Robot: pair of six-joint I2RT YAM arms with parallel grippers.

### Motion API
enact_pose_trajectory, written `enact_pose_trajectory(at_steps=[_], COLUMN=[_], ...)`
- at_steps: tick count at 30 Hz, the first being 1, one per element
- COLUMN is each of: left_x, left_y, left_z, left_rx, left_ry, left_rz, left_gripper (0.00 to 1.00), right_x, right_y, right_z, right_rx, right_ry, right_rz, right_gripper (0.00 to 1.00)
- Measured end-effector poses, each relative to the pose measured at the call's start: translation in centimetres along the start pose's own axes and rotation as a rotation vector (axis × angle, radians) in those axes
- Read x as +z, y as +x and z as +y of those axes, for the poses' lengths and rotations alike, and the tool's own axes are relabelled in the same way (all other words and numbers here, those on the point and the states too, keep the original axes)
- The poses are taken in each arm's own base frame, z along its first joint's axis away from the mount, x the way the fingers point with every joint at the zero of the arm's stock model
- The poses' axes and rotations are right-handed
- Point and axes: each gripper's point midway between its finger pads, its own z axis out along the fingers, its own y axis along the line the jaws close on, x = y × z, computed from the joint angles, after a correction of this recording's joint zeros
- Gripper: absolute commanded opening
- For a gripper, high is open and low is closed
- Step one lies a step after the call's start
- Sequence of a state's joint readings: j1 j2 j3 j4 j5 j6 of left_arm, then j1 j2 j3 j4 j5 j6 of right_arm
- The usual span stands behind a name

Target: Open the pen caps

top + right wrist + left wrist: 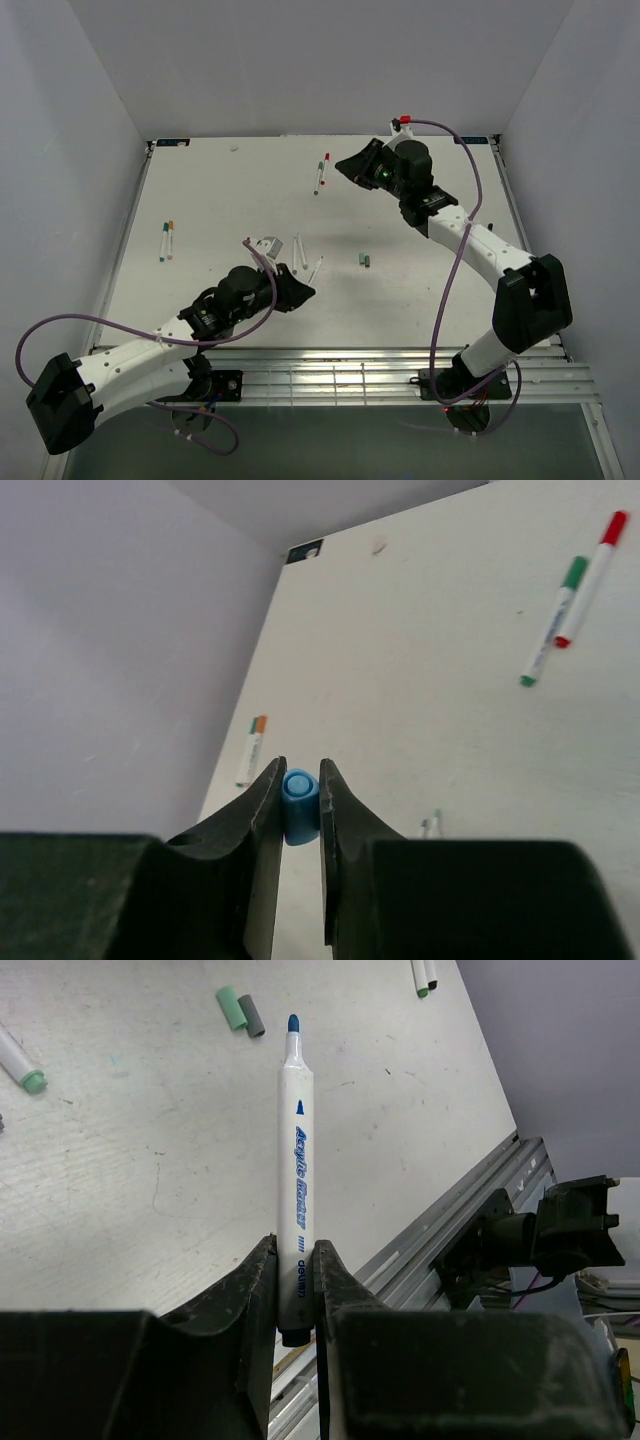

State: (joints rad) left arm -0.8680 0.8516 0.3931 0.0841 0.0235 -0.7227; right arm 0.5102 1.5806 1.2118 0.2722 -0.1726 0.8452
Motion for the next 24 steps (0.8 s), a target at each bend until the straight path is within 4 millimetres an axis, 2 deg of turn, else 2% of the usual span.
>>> enact_pose_trajectory(at_steps=[3, 6, 10, 16, 20, 24], left_x=[-0.1, -0.3, -0.8, -0.1, 1.1, 1.8], left_y=[0.5, 1.0, 1.0, -0.5, -1.0, -0.7], left_z=[0.6, 2.5, 4.9, 7.0, 9.3, 12.3], left_rx=[-0.005, -0.017, -0.015, 0.015, 0.022, 0.015], left_ry=[-0.027, -0.118, -0.254, -0.388, -0.47, -0.529], left_rz=[0.02, 0.026, 0.017, 0.002, 0.028, 0.075], left_gripper=[0.0, 0.0, 0.0, 0.0, 0.0, 0.0], right_x=[-1.0, -1.6, -3.4, -8.4, -10.5, -11.7], right_y=[-1.2, -0.1, 2.7, 8.7, 11.2, 13.0], right_z=[-2.1, -4.7, -8.4, -13.3, -15.6, -17.0], right_rx=[-0.111, -0.175, -0.218, -0.199, -0.173, -0.152], right_ry=[0.094, 0.193, 0.288, 0.363, 0.395, 0.41], right_rz=[-0.025, 0.057, 0.185, 0.379, 0.445, 0.49], right_gripper=[0.08, 0.08, 0.08, 0.08, 0.08, 0.08])
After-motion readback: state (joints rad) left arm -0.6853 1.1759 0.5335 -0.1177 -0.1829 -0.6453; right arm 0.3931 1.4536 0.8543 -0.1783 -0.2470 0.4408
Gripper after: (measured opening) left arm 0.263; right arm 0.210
